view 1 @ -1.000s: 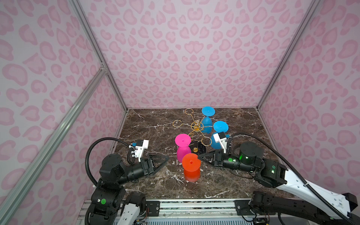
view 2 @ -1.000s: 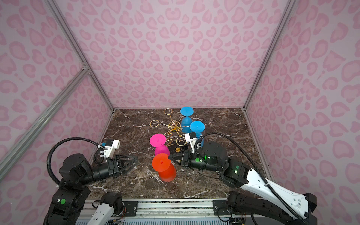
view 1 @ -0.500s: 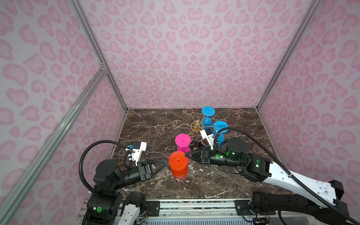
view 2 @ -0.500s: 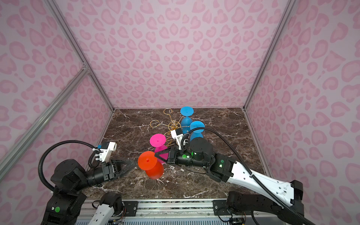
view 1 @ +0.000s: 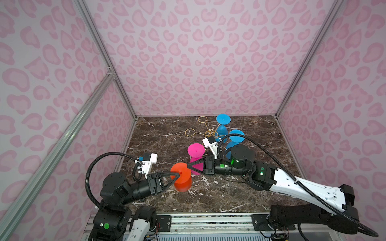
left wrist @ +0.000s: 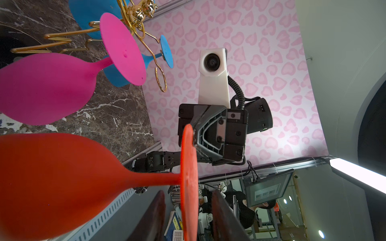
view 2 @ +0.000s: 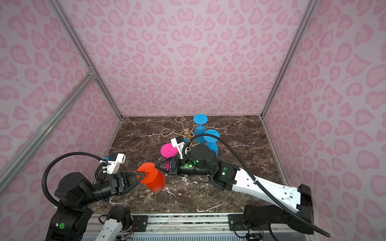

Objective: Take the wine glass off the wine glass rack
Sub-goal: Pass the wine glass.

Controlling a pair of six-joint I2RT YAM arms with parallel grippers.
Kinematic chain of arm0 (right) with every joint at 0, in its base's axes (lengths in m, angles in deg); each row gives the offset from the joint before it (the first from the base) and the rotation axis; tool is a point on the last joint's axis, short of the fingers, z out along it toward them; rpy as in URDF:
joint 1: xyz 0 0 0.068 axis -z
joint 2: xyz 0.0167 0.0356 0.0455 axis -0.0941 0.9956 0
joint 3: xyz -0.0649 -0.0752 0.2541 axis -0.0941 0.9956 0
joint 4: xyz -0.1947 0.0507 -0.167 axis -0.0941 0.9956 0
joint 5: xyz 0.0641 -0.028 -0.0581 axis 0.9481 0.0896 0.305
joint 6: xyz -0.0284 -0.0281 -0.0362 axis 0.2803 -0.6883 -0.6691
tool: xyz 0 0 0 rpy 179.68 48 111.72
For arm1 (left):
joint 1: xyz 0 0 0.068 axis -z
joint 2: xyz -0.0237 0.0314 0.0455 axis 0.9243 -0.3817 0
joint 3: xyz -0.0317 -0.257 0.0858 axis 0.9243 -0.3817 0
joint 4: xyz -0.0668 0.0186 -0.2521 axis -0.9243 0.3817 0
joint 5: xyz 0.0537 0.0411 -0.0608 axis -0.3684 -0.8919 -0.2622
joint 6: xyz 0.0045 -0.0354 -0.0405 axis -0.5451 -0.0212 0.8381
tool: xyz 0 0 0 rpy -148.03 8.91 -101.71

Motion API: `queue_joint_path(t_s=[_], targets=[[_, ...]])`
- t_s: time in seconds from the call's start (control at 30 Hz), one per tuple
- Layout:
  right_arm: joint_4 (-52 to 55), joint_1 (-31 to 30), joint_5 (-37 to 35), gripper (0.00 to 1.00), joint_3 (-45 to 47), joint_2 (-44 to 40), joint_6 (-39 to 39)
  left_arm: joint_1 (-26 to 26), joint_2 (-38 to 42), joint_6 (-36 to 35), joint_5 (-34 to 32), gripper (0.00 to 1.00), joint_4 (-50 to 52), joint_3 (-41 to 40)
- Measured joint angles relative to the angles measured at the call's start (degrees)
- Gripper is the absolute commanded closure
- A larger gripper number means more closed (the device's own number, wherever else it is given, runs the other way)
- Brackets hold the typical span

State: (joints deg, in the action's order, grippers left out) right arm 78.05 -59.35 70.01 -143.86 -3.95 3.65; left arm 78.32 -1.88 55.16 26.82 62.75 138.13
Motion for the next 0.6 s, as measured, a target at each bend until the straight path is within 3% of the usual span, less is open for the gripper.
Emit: queue_joint_path(t_s=[0.2,0.5,0.6], targets=[[-0.2,0.0,0.0,1.00,0.6,-0.7,-0.3,0.0,0.7,0.1,-1.6,0.88,0.5,-0.8],[-0.7,0.0,-0.2,1.00,1.0,-0.4,-0.4,0.0,0.7,-0.2,-3.1,0.89,0.9,-0.5],[-1.4,0.0,-0.2,1.00,1.0,0.0,-0.5,0.0,0.8,-0.2,-4.2,0.97,1.0,-0.4]])
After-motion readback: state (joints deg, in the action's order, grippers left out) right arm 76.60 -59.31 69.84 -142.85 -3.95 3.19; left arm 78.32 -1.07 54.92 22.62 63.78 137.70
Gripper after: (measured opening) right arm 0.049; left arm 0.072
